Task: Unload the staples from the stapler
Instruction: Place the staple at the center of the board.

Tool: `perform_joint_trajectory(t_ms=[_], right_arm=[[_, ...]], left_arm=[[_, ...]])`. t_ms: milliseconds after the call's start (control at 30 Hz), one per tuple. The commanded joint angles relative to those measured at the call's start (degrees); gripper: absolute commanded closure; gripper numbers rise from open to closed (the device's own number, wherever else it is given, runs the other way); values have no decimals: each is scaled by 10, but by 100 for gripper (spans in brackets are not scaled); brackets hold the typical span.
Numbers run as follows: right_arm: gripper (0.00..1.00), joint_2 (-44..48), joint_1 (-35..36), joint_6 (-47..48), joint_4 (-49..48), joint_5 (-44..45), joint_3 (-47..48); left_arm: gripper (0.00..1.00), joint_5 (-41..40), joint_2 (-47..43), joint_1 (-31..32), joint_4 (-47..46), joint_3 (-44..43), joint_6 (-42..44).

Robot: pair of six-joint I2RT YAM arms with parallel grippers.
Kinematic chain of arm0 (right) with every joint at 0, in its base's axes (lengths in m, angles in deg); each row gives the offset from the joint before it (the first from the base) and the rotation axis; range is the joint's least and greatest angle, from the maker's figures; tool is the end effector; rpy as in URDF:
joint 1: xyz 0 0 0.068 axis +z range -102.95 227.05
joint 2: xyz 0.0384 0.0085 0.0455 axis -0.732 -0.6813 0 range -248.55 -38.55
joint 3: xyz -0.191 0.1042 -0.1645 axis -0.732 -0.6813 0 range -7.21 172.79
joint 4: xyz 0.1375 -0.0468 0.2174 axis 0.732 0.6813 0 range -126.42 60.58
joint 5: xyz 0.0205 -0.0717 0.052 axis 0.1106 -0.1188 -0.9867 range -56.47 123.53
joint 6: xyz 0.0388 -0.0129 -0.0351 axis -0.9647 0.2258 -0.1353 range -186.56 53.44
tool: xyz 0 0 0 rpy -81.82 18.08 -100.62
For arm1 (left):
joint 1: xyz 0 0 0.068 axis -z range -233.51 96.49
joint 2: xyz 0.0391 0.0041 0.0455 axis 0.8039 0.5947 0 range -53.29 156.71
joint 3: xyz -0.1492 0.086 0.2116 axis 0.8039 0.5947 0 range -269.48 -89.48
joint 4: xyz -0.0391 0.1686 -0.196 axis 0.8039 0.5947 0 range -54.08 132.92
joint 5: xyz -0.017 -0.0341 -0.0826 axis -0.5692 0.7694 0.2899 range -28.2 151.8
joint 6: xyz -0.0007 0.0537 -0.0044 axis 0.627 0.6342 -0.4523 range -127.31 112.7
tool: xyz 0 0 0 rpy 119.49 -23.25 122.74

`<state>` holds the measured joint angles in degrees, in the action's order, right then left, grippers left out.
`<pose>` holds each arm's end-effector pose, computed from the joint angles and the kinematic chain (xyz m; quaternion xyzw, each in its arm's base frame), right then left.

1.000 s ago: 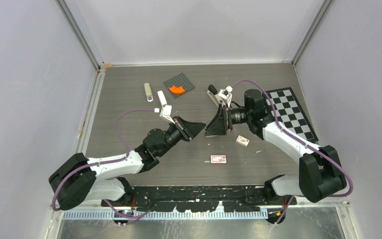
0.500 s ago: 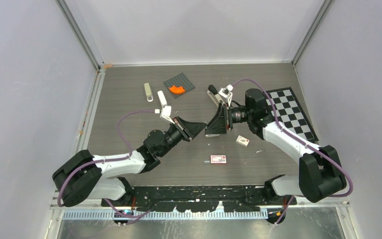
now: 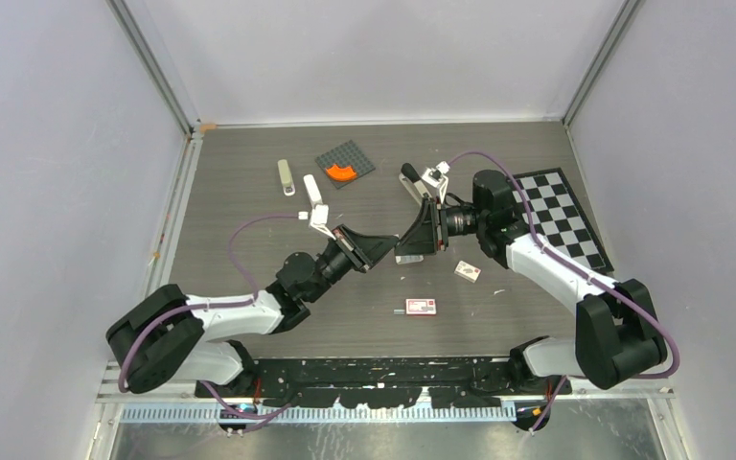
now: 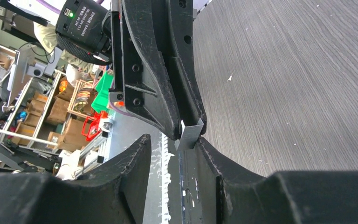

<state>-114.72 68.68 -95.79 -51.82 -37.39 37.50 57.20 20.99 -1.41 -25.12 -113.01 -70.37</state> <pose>0.2475 0.1343 0.2695 -0.3050 0.6725 0.6289 0.2434 0.1605 -0.2015 0.2354 -0.0919 0.6345 -0.6337 0.4329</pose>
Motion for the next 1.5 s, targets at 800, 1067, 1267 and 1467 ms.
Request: perform_joint_trajectory(t_ms=[800,1067,1267,1467], right_arm=[[52,-15,2,-68,-72,-29,11],[56,-19,3,-83,-82,-25,10],[63,-22,3,-91,-87,-25,9],[67,-24,3,-92,-88,-25,9]], left_arm=[[94,15,50,-15,-160,24,-56],[94,23,85,-20,-209,24,-80],[94,20,78,-22,-210,29,-77],[94,25,81,-23,-210,27,-79]])
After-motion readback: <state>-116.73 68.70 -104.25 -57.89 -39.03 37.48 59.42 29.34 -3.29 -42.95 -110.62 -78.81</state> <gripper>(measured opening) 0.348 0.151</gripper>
